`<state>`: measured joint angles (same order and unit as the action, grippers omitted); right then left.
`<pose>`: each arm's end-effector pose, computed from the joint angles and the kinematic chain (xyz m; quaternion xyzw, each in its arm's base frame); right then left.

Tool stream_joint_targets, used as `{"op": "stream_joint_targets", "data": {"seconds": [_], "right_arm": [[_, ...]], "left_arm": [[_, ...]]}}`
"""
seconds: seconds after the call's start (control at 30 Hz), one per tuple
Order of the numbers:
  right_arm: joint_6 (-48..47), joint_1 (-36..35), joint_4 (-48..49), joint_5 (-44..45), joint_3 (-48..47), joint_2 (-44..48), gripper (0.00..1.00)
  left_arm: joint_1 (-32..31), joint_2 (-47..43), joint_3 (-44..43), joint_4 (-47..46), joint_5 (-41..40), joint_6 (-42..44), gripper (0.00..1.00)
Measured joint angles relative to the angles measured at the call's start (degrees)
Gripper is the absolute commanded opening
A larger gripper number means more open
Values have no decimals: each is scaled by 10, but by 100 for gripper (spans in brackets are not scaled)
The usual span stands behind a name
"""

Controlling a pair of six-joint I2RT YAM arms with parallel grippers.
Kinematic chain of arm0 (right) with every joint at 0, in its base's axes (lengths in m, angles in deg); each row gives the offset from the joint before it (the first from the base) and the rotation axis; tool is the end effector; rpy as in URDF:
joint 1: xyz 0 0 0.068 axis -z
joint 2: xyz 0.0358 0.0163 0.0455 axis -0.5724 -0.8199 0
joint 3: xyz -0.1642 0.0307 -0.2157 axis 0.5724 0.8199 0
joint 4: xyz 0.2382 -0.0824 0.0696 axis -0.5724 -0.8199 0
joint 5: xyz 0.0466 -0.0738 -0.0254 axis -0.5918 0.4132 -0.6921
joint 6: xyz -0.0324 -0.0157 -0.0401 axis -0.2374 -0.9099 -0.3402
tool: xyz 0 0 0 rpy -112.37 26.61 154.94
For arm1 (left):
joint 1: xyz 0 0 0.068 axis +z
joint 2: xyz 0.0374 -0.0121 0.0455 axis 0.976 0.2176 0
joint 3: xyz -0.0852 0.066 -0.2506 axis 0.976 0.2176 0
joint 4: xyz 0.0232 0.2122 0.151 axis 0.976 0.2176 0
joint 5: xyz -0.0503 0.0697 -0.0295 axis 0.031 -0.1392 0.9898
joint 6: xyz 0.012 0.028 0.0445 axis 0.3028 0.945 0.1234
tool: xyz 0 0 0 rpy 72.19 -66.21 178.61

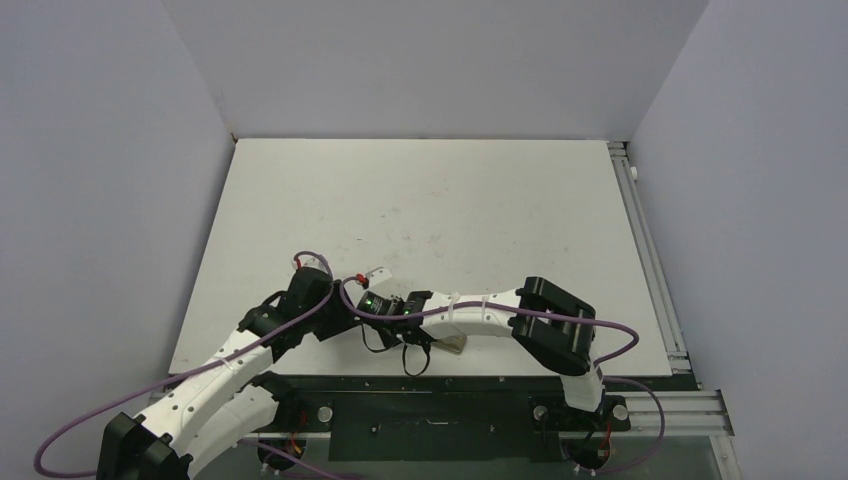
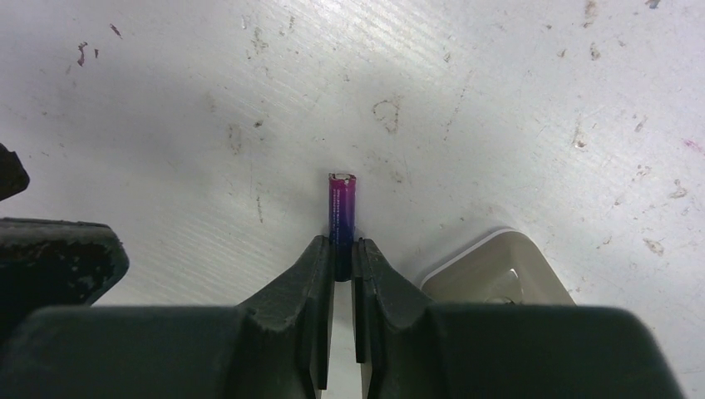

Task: Load the batteries into the remote control

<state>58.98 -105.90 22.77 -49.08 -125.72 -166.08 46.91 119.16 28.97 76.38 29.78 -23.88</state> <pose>0.1358 0.3697 0.1579 -0.2339 0.9395 0.1243 0.2171 0.1372 -0.0807 0.1993 -0.1675 0.9326 -0.2064 0.2442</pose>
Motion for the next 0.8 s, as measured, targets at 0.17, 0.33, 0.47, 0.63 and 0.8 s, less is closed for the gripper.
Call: {"op": "stream_joint_targets", "data": {"seconds": [0.17, 0.33, 0.47, 0.63, 0.8], "right_arm": [[0, -1, 0, 0, 0, 0, 9], [-3, -2, 0, 1, 0, 1, 8], [-4, -4, -4, -1, 0, 2, 9], [-7, -4, -16, -4, 0, 7, 9], [-12, -5, -27, -7, 0, 37, 8]], "left_arm": [[0, -1, 2, 0, 2, 0, 45], [0, -1, 2, 0, 2, 0, 45], [1, -1, 2, 0, 2, 0, 45], [3, -1, 2, 0, 7, 0, 45], [7, -1, 2, 0, 16, 0, 45]]}}
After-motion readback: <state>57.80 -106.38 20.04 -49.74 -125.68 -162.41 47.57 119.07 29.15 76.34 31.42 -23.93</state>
